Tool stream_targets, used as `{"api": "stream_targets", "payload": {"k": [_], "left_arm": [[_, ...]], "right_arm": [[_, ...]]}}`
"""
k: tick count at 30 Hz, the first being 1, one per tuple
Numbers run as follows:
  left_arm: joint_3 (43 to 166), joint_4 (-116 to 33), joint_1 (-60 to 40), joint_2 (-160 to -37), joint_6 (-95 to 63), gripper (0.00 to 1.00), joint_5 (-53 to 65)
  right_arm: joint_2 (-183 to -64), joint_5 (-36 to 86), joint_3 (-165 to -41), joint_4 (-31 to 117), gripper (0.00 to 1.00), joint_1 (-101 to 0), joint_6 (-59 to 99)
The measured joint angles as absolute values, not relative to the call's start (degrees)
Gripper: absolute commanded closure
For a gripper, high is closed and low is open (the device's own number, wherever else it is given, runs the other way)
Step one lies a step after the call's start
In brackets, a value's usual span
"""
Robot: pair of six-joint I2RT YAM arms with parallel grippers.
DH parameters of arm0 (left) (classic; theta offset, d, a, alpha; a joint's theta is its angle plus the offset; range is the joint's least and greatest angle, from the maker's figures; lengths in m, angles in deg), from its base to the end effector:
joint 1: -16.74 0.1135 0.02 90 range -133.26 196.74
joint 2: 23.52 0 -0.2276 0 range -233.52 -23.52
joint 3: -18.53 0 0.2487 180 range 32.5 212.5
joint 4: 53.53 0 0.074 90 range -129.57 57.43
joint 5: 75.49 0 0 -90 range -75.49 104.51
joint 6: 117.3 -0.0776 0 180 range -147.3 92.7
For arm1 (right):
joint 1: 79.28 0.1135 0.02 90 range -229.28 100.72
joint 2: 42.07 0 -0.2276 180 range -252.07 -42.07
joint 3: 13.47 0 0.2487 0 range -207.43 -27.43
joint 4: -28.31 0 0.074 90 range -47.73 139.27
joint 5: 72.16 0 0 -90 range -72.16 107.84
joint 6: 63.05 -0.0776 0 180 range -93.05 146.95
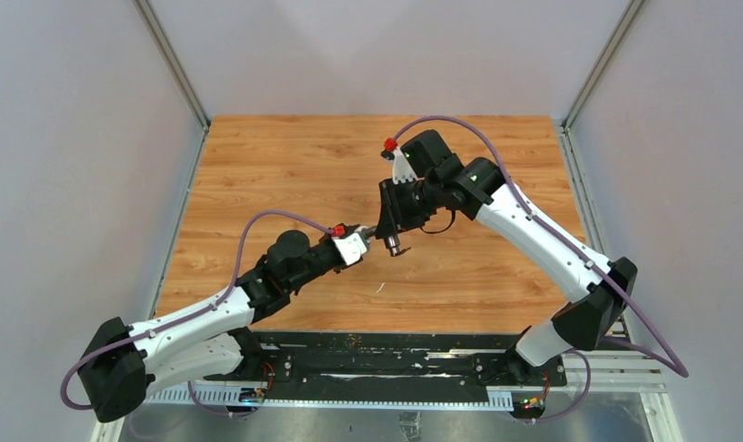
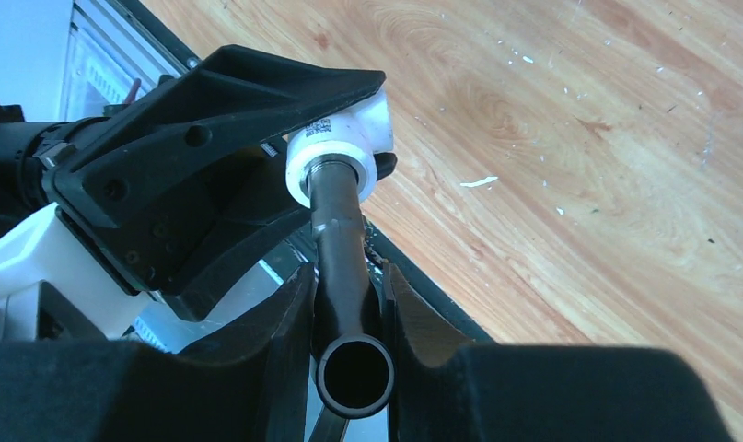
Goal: Install the water faucets
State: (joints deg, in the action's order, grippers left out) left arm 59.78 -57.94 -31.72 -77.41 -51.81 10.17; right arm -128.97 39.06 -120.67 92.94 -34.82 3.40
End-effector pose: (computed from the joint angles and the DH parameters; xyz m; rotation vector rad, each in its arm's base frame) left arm 0.1802 -0.2122 0.2213 1.0727 1.3552 -0.3743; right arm 0.2270 0.2621 0.3248 -0.6485 2.4262 0.9784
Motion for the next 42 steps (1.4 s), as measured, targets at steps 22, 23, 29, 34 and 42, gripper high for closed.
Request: {"api": "stream_targets", "payload": {"k": [22, 23, 29, 34, 42], "left_arm": [[55.5, -67.67, -30.22, -76.41, -41.01, 1.0, -9.41], [55.76, -67.08, -28.9, -77.11, -40.05, 1.0, -13.02], [57.25, -65.94, -24.25, -78.79, -37.23, 1.0, -26.46], [59.3, -62.92, -24.14, -78.79, -38.21, 1.0, -34.2], [62.89, -60.3, -23.9, -81.65, -38.83, 1.0, -39.01]], "right_arm": [[-107.63, 34.51, -119.4, 87.65, 0.0, -34.88, 22.24], [-105.75, 33.88, -118.59, 86.3, 0.0, -34.88, 26.2], [-98.02, 38.55, -113.76, 85.53, 0.0, -34.88, 55.95], [-98.37, 49.13, -113.95, 98.06, 0.02, -34.86, 80.95], [-102.08, 59.95, -114.04, 107.43, 0.01, -34.53, 98.92]]}}
